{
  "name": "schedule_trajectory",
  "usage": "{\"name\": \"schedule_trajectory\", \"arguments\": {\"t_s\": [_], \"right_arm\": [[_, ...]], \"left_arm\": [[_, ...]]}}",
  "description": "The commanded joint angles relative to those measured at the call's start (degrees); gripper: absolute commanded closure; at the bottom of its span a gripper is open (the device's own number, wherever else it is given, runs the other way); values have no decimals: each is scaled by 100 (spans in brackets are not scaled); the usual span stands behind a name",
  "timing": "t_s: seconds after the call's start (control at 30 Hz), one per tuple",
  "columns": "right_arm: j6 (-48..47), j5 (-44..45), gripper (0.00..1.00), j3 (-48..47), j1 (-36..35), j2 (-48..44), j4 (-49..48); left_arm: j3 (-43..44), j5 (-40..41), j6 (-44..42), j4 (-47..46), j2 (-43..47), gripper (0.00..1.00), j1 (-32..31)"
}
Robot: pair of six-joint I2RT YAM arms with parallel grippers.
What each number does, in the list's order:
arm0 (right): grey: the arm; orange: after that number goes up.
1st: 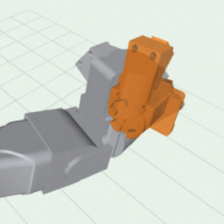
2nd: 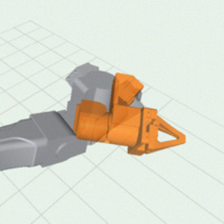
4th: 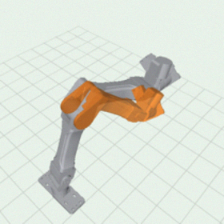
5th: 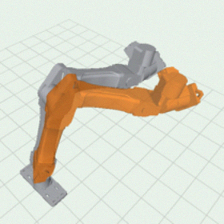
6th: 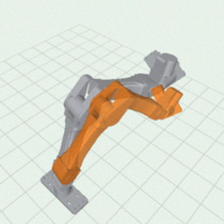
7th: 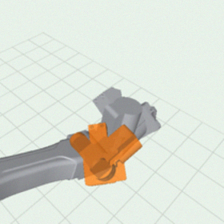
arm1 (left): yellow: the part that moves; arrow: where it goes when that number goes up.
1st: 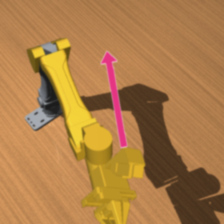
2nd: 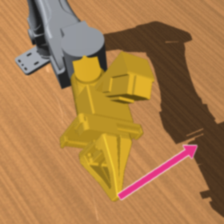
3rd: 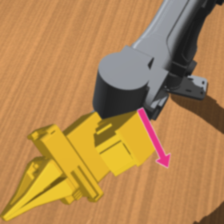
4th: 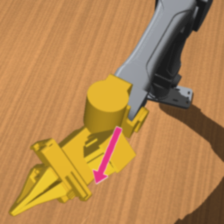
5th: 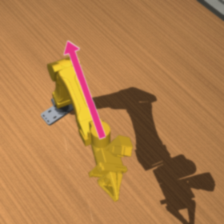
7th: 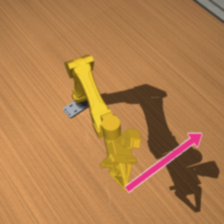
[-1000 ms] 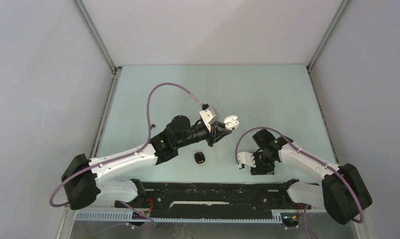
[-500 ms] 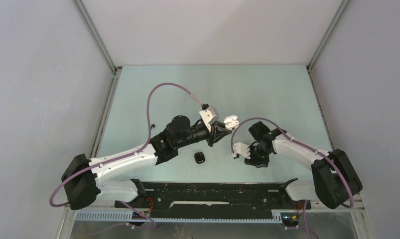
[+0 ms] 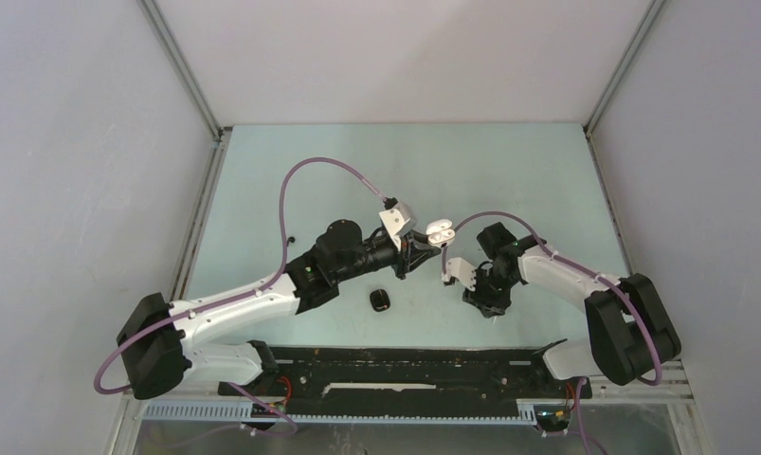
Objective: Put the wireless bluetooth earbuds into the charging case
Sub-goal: Pick up the earbud from the center of the board.
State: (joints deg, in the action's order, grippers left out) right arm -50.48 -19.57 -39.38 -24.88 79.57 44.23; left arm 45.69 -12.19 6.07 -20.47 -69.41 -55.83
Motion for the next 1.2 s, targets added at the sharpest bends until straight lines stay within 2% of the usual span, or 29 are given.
{"name": "schedule_trajectory", "arguments": {"t_s": [0.0, 0.4, 0.73, 1.03, 1.17], "right_arm": [[233, -152, 62, -97, 55, -139, 78], [350, 85, 62, -88, 419, -198, 147], [407, 366, 66, 284, 467, -354, -141], [399, 356, 83, 281, 426, -319, -122], [433, 328, 90, 270, 369, -656, -31]], "left_arm": [[18, -71, 62, -251, 117, 100, 44], [27, -115, 108, -255, 68, 100, 46], [31, -126, 123, -255, 83, 100, 43], [28, -135, 115, -256, 94, 100, 41], [34, -128, 121, -255, 68, 100, 46]]}}
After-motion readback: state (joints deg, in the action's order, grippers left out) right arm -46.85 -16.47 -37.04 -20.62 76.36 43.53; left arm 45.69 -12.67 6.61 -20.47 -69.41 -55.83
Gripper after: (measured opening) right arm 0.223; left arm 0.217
